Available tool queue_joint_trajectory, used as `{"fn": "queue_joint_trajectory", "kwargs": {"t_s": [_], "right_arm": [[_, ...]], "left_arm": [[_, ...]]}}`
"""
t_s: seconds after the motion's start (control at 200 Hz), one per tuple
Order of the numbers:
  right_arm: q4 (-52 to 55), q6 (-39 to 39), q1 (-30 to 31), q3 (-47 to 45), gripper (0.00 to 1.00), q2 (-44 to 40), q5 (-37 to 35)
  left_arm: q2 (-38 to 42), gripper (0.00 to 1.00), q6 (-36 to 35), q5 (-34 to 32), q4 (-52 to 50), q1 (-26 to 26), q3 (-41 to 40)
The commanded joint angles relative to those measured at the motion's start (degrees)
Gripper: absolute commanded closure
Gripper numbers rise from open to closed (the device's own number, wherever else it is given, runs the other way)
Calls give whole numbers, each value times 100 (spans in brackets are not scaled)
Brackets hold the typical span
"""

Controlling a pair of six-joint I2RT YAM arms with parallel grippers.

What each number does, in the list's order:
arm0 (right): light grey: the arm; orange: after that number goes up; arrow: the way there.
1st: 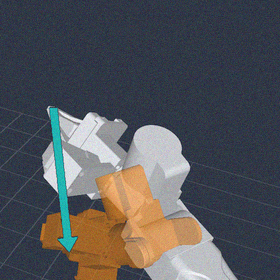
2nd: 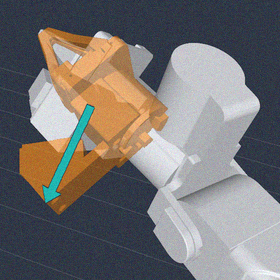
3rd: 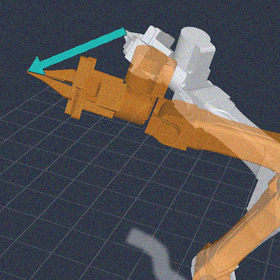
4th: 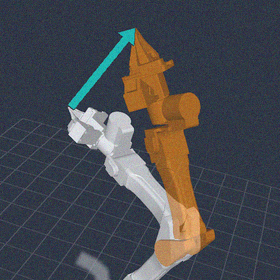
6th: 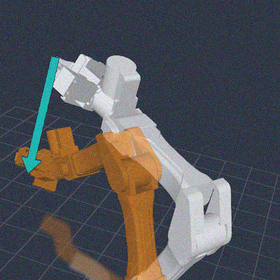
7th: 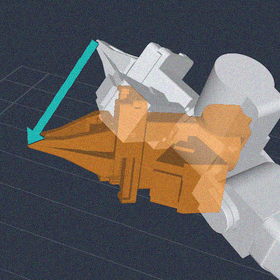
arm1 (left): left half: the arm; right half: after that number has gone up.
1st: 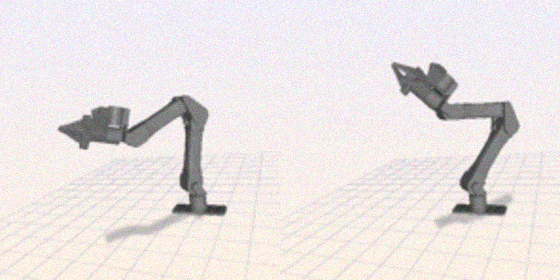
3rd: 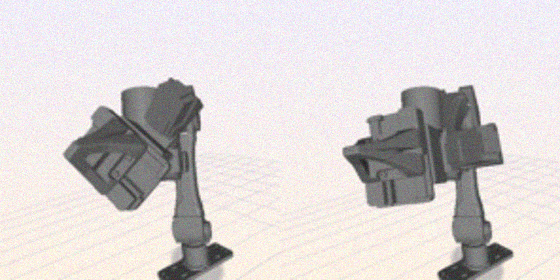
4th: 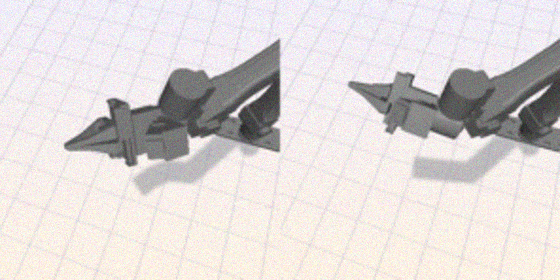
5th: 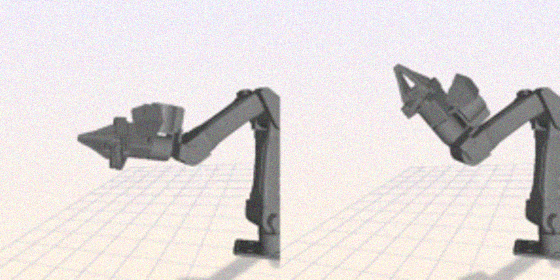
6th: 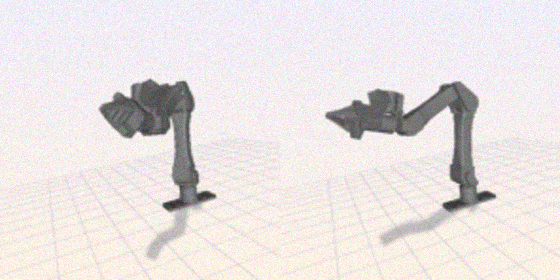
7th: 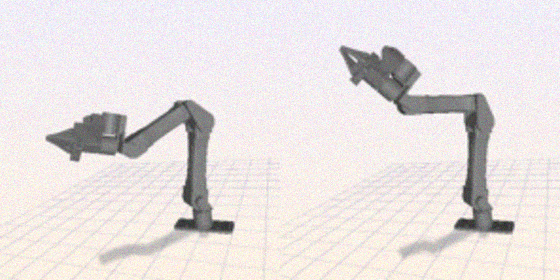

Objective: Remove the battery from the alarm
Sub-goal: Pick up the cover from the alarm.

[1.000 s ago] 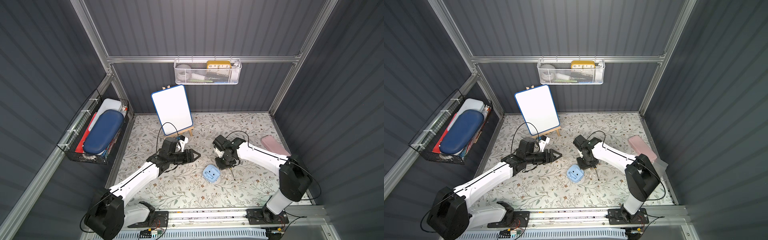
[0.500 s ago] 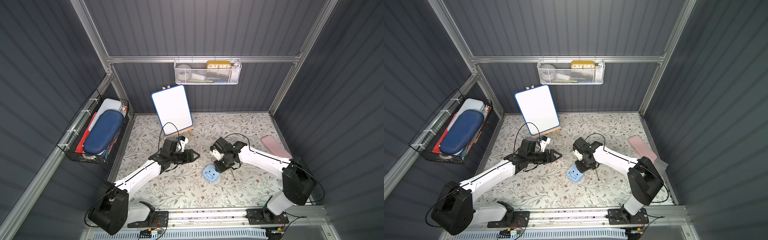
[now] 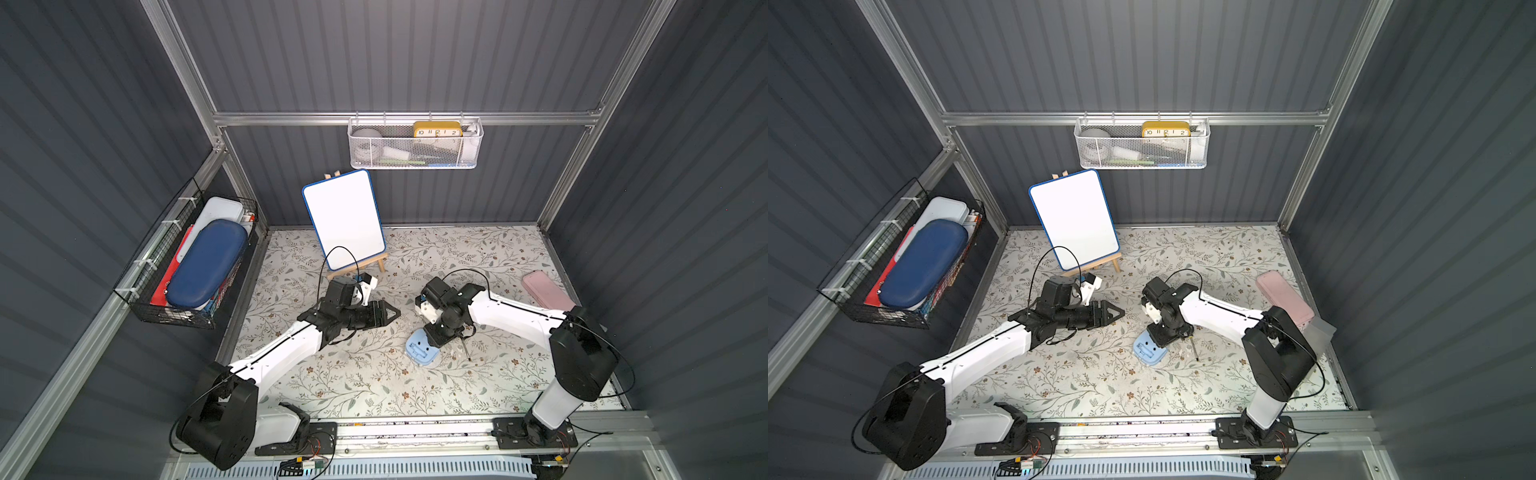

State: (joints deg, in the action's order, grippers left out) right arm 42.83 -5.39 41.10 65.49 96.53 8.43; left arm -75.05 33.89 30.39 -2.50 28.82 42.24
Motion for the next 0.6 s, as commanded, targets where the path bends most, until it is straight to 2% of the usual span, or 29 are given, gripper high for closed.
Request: {"fn": "queue_joint_trajectory", "kwargs": {"t_s": [0.0, 0.34, 0.595], "right_arm": [[31, 12, -5, 152, 71, 92, 40], [56, -86, -21, 148, 77, 193, 31], [61, -197, -41, 121, 79, 58, 107]], "left_arm": [[97, 36, -156, 142, 79, -43, -107], [209, 36, -131, 147, 83, -44, -160], [122, 36, -112, 203, 136, -44, -166]]}}
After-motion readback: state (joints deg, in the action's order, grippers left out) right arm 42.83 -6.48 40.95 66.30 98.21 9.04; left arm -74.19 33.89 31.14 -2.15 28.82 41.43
